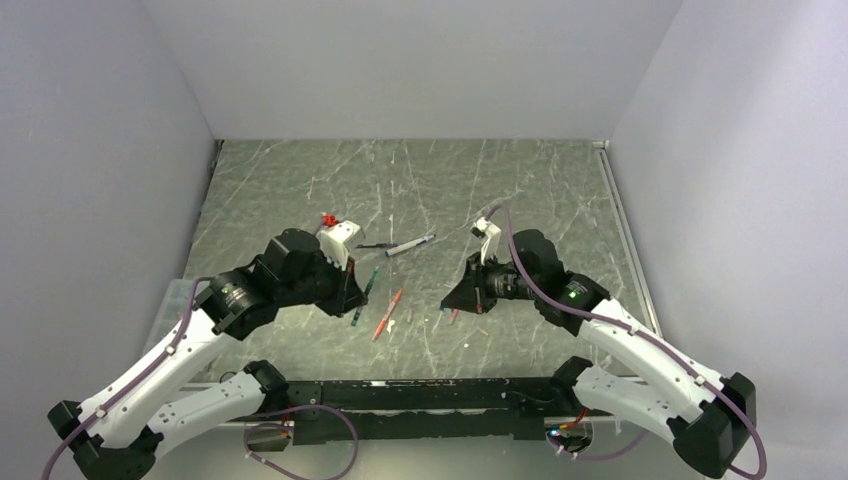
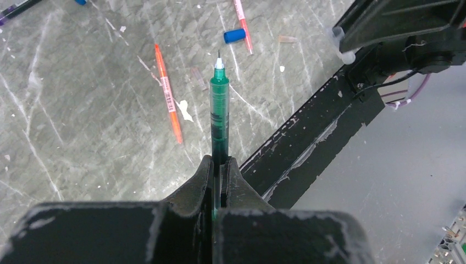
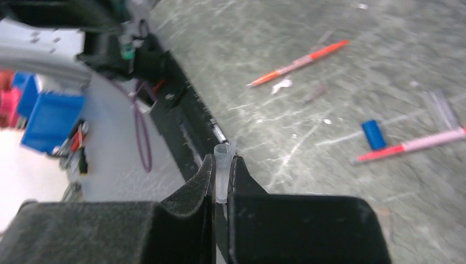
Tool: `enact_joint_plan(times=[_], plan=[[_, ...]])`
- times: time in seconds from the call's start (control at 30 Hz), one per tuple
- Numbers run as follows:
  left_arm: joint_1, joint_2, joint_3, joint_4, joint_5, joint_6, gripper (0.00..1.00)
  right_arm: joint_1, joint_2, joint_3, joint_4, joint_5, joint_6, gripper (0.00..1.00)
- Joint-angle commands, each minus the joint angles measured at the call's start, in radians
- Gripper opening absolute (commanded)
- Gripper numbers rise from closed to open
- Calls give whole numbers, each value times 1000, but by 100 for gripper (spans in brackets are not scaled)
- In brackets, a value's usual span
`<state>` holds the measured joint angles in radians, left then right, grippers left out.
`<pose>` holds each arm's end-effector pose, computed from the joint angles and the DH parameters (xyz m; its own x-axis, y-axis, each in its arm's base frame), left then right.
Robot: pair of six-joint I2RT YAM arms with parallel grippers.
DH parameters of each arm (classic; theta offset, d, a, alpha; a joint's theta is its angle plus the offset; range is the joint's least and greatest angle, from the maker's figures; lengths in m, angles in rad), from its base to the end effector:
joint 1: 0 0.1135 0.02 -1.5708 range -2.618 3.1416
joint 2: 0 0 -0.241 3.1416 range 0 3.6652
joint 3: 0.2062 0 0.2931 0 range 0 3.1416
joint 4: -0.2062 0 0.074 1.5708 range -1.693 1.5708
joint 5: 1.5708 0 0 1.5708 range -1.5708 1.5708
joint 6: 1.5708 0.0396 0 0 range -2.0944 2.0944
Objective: Insert the pens into the pen caps
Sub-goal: Place the pen cap at the corner of the board.
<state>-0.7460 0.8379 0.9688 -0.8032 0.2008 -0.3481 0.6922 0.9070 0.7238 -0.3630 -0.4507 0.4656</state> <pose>0.1589 -0.1576 0.3193 -0.6959 0.1880 -0.6931 0.5769 0.7211 -0.3836 0.1878 0.1781 0.2531 -0.7439 -0.0918 -0.6620 -0.5898 0.5558 0.5858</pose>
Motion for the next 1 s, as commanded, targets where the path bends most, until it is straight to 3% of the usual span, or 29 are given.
enact_joint_plan(times=[0.0,0.27,0.33,0.47,0.6,0.77,0.97], plan=[[-3,-27,-8,54,64,30,0,5,-39,4,94,-243,-86,0],[-2,-39,-10,55,65,31,0,21,-27,38,30,-229,-124,0],[-2,-39,-9,54,61,33,0,80,3,64,-21,-105,-144,0],[-2,-51,-7,47,36,32,0,310,76,115,-97,229,-220,0],[0,-71,-12,50,28,31,0,403,189,124,-122,361,-340,0],[-1,-81,-10,46,19,30,0,474,310,150,-123,398,-552,0],[-1,-107,-12,47,5,29,0,503,349,94,-42,337,-736,0]])
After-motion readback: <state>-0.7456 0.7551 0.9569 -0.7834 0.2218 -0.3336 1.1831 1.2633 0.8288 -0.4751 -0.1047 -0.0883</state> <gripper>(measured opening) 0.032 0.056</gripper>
